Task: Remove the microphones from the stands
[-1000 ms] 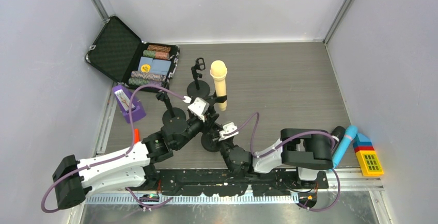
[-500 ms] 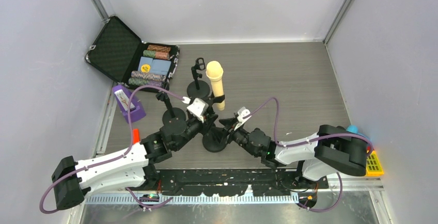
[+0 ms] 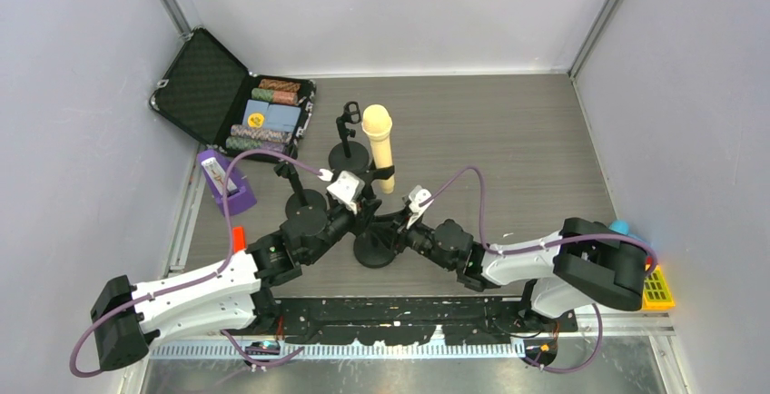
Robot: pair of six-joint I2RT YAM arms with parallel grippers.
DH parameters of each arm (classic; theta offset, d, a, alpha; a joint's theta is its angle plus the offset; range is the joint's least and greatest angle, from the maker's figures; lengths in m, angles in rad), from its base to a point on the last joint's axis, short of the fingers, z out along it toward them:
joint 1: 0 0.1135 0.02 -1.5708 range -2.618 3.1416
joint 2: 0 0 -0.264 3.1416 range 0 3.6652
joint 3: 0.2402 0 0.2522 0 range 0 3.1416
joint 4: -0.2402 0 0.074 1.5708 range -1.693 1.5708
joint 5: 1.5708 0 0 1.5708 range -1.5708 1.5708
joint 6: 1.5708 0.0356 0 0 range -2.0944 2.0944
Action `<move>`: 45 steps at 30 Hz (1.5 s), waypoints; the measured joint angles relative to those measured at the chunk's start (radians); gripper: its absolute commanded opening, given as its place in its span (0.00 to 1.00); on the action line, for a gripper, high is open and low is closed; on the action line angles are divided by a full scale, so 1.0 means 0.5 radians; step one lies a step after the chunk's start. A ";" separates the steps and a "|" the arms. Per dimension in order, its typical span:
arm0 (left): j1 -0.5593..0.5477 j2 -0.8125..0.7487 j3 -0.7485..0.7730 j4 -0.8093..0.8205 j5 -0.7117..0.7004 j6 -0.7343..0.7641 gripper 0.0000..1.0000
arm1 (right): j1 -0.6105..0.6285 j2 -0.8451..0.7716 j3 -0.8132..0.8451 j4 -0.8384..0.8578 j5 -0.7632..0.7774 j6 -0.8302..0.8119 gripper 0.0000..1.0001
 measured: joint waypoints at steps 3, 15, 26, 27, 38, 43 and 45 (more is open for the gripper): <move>0.005 0.001 0.000 0.003 -0.020 0.003 0.00 | -0.001 0.018 0.034 -0.021 0.002 -0.077 0.05; 0.019 0.000 0.000 0.003 -0.119 0.006 0.00 | 0.196 0.172 0.150 0.039 0.436 -0.150 0.00; 0.018 -0.015 0.000 -0.018 -0.159 0.000 0.00 | 0.454 0.430 0.286 0.263 1.083 -0.355 0.00; 0.018 -0.017 0.000 -0.025 -0.165 0.001 0.00 | 0.480 0.467 0.305 0.301 1.146 -0.393 0.00; 0.013 -0.036 -0.030 0.002 -0.123 -0.026 0.00 | 0.610 0.649 0.350 0.585 1.510 -0.723 0.57; 0.003 -0.097 -0.119 0.110 -0.103 -0.025 0.00 | 0.546 0.220 0.280 0.020 1.353 -0.571 0.79; 0.004 -0.106 -0.145 0.156 -0.104 -0.025 0.00 | 0.500 0.014 0.284 -0.249 1.234 -0.464 0.81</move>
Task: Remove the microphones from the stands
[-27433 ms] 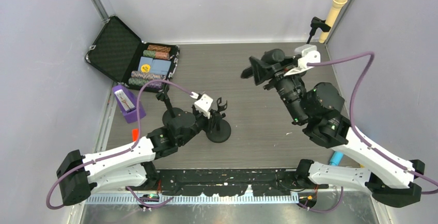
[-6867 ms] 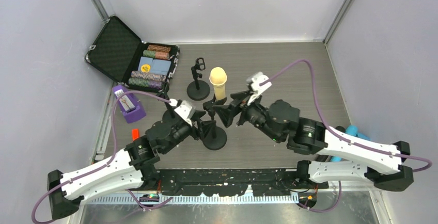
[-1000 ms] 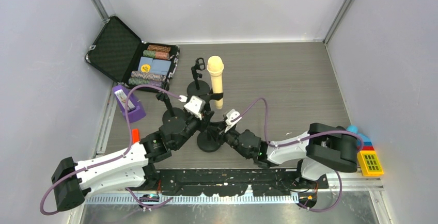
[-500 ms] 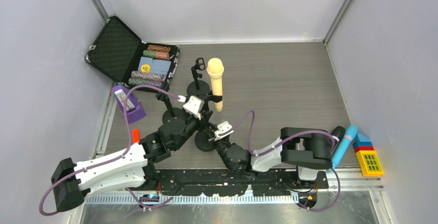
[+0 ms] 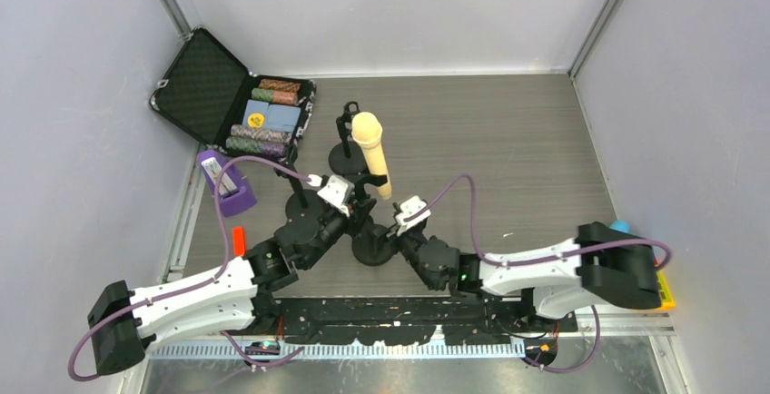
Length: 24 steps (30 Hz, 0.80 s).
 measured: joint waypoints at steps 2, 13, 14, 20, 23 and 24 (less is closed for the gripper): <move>-0.001 -0.001 -0.015 0.031 0.001 0.003 0.07 | -0.037 -0.186 0.005 -0.255 -0.093 0.101 0.82; -0.006 -0.052 -0.025 -0.075 0.060 -0.065 0.52 | -0.060 -0.984 -0.073 -1.238 -0.266 0.353 0.82; -0.006 -0.066 -0.025 -0.092 0.061 -0.066 0.54 | -0.060 -1.076 -0.070 -1.307 -0.265 0.369 0.82; -0.005 -0.182 -0.025 -0.212 0.104 -0.071 0.63 | -0.061 -1.461 0.056 -1.608 -0.272 0.426 0.82; -0.005 -0.262 -0.024 -0.278 0.151 -0.072 0.69 | -0.061 -1.600 0.156 -1.669 -0.341 0.452 0.82; -0.005 -0.290 -0.024 -0.304 0.168 -0.074 0.70 | -0.061 -1.630 0.203 -1.695 -0.365 0.460 0.82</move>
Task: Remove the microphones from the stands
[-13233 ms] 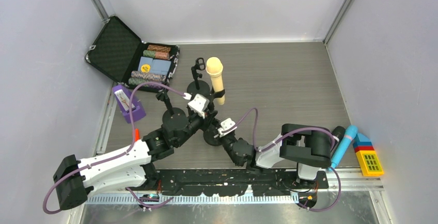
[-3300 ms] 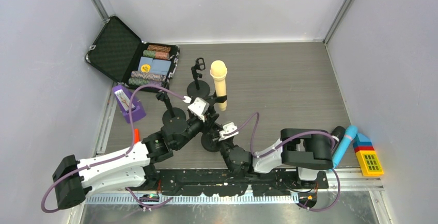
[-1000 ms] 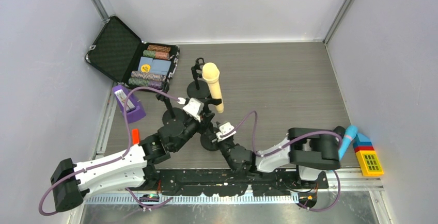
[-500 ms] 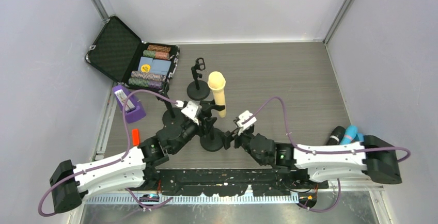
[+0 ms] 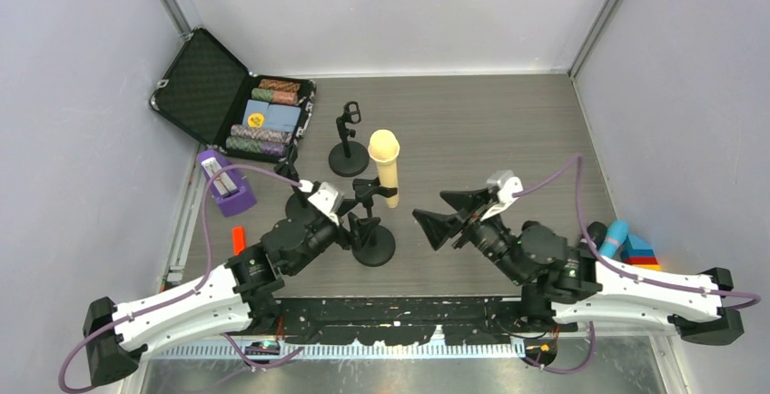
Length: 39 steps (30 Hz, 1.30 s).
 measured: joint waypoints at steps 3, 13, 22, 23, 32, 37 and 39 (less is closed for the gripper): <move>0.000 -0.060 0.008 -0.083 0.048 -0.006 0.73 | 0.000 -0.024 0.172 -0.105 -0.057 0.020 0.82; 0.000 -0.193 0.178 -0.336 0.172 0.021 0.82 | 0.000 0.485 0.853 -0.481 -0.222 0.056 0.78; 0.002 -0.095 0.393 -0.381 0.188 0.117 0.77 | 0.000 0.902 1.013 -0.593 -0.089 -0.030 0.77; 0.007 -0.079 0.406 -0.387 0.194 0.123 0.75 | 0.000 0.913 1.013 -0.591 -0.071 -0.043 0.77; 0.121 0.008 0.411 -0.426 0.295 0.144 0.58 | -0.062 0.963 1.063 -0.526 0.028 -0.069 0.77; 0.151 0.046 0.411 -0.409 0.346 0.154 0.54 | -0.126 1.009 1.086 -0.515 0.039 -0.061 0.77; 0.154 0.068 0.411 -0.386 0.365 0.153 0.52 | -0.146 1.035 1.096 -0.517 0.047 -0.057 0.77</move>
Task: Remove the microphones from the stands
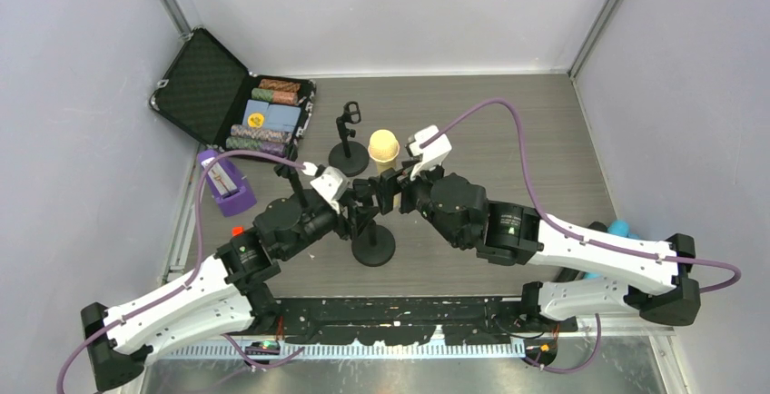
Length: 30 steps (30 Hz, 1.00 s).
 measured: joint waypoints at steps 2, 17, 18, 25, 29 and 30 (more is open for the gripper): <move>0.000 0.018 0.000 0.027 0.015 0.000 0.50 | -0.012 0.022 0.008 -0.002 0.002 0.000 0.78; 0.007 0.008 -0.034 0.150 0.011 0.028 0.23 | -0.019 0.088 0.018 -0.019 -0.047 0.014 0.78; 0.007 0.007 -0.035 0.150 0.011 0.028 0.22 | -0.020 0.088 0.018 -0.020 -0.050 0.016 0.78; 0.008 0.020 -0.051 0.188 0.033 0.033 0.06 | -0.022 0.085 0.002 -0.006 -0.040 0.044 0.78; 0.010 0.033 -0.070 0.224 0.046 0.034 0.01 | -0.023 0.058 -0.052 0.038 -0.020 0.103 0.78; 0.011 0.033 -0.080 0.237 0.050 0.035 0.00 | -0.023 0.048 -0.068 0.052 -0.019 0.120 0.78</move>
